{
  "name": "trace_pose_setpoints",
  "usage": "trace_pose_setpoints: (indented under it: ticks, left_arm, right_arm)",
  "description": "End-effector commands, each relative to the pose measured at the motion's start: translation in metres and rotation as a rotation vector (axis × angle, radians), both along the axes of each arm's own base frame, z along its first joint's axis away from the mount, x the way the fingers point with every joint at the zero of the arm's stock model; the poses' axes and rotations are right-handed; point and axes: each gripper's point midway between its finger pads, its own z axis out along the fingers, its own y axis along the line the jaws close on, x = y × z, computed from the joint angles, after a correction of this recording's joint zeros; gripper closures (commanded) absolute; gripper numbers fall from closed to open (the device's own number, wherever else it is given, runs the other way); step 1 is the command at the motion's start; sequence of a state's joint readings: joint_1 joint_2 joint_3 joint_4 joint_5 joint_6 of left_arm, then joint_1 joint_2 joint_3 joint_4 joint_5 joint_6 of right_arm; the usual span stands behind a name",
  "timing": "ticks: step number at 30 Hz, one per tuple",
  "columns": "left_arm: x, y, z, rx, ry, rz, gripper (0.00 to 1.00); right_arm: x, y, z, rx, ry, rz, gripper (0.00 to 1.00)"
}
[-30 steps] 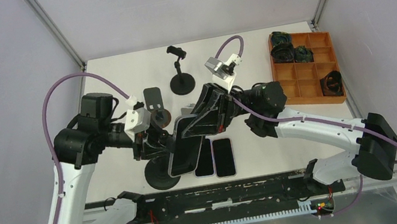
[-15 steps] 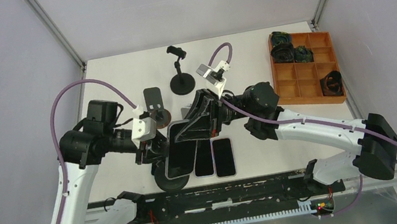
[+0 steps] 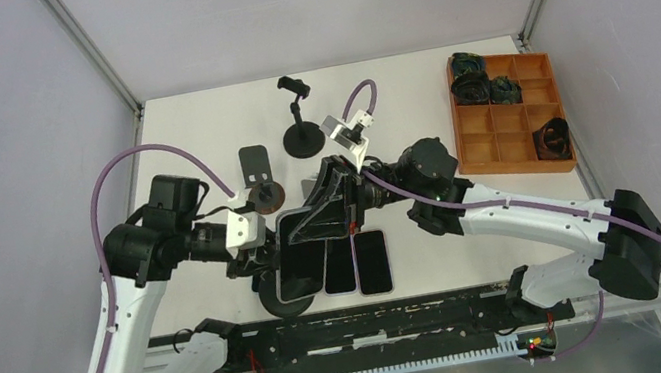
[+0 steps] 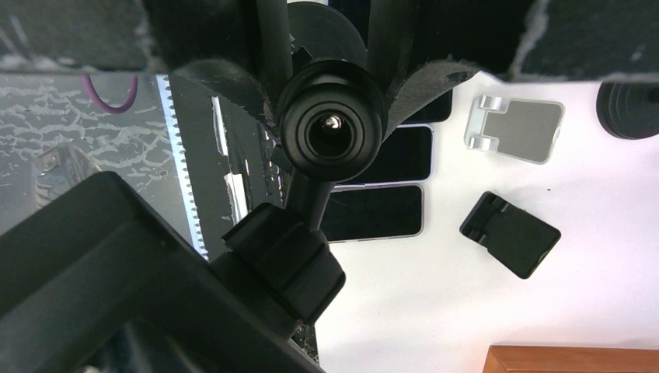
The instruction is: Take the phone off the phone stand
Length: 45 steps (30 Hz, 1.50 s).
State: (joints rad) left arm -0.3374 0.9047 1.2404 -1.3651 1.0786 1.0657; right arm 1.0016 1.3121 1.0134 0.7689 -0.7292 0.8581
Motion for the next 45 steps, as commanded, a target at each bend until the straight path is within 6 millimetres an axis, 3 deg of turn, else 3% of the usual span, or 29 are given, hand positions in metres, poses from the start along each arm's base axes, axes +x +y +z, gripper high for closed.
trace_pose_setpoints:
  ticks: [1,8,17,24,27,29,33,36,37,41,45]
  left_arm:
    - [-0.018,0.013,-0.011,0.062,-0.089,-0.049,0.98]
    - [-0.018,0.011,-0.006,0.051,-0.093,-0.057,0.98]
    - [-0.022,0.012,-0.011,0.064,-0.1,-0.069,0.98]
    - [-0.023,0.006,0.006,0.016,-0.088,-0.081,0.98]
    - [-0.024,0.004,0.014,-0.004,-0.089,-0.083,0.98]
    - [-0.024,0.003,0.02,-0.01,-0.098,-0.08,0.98]
    - [-0.022,0.002,0.033,-0.025,-0.12,-0.077,0.98]
    - [-0.022,0.001,0.039,-0.035,-0.119,-0.074,0.98]
    - [-0.021,0.001,0.04,-0.037,-0.119,-0.074,0.98]
    - [-0.02,0.0,0.041,-0.038,-0.125,-0.069,0.98]
    - [-0.016,0.0,0.042,-0.036,-0.138,-0.055,0.98]
  right_arm:
    - [0.016,-0.06,0.13,0.402,-0.14,-0.229,1.0]
    - [0.018,-0.063,0.13,0.405,-0.132,-0.242,1.0]
    - [0.022,-0.081,0.145,0.451,-0.156,-0.291,1.0]
    - [0.024,-0.074,0.131,0.424,-0.121,-0.26,1.0]
    - [0.034,-0.074,0.128,0.372,-0.121,-0.293,1.0]
    - [0.053,-0.075,0.118,0.278,-0.115,-0.358,1.0]
    - [0.097,-0.094,0.062,0.036,-0.009,-0.49,1.0]
    - [0.114,-0.11,-0.018,-0.206,0.111,-0.523,1.0]
    - [0.114,-0.117,-0.048,-0.292,0.148,-0.53,1.0]
    - [0.106,-0.144,-0.137,-0.508,0.29,-0.556,1.0]
    - [0.094,-0.161,-0.195,-0.668,0.373,-0.558,1.0]
